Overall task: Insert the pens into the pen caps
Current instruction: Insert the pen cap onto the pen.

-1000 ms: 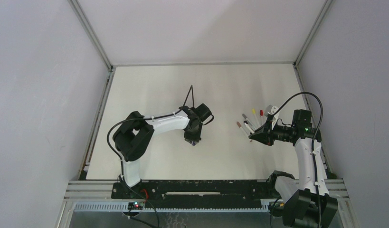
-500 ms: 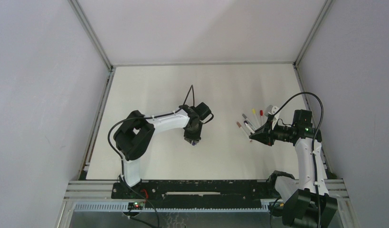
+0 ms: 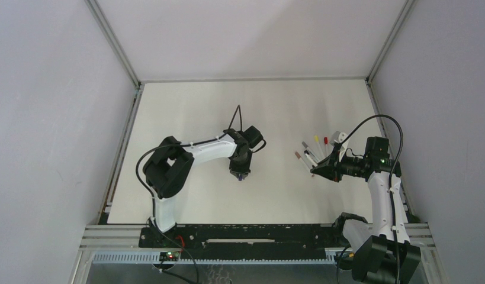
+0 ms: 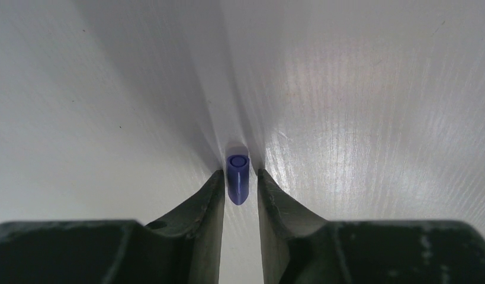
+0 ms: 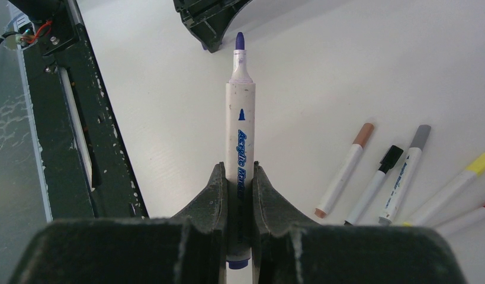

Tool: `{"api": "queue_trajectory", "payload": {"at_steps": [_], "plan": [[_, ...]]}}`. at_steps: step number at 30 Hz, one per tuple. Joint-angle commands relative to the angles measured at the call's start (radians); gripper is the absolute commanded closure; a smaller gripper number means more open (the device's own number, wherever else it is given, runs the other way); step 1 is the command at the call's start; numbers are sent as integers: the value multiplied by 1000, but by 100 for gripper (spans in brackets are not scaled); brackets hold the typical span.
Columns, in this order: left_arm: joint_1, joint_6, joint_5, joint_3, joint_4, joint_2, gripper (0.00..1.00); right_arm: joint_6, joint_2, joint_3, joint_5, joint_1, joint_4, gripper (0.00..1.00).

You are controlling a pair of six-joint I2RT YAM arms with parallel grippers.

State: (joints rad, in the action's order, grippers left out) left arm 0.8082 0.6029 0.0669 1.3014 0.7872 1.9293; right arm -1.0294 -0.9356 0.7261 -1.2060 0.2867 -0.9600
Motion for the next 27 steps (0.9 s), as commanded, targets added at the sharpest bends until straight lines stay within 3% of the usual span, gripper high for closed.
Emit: {"api": "queue_trajectory", "payload": {"at_steps": [1, 9, 16, 23, 27], "plan": [[-12, -7, 52, 24, -46, 62, 69, -24, 2, 1, -29, 5, -9, 100], [-13, -12, 46, 38, -34, 80, 77, -25, 6, 1, -27, 6, -9, 99], [-12, -1, 21, -24, -69, 27, 98, -27, 3, 1, -29, 6, -11, 99], [-12, 34, 28, -53, -140, -200, 100, -66, 18, 3, -73, 4, -51, 100], [-9, 69, -20, -93, -310, -399, 100, -126, 20, 70, -81, -36, -144, 100]]}}
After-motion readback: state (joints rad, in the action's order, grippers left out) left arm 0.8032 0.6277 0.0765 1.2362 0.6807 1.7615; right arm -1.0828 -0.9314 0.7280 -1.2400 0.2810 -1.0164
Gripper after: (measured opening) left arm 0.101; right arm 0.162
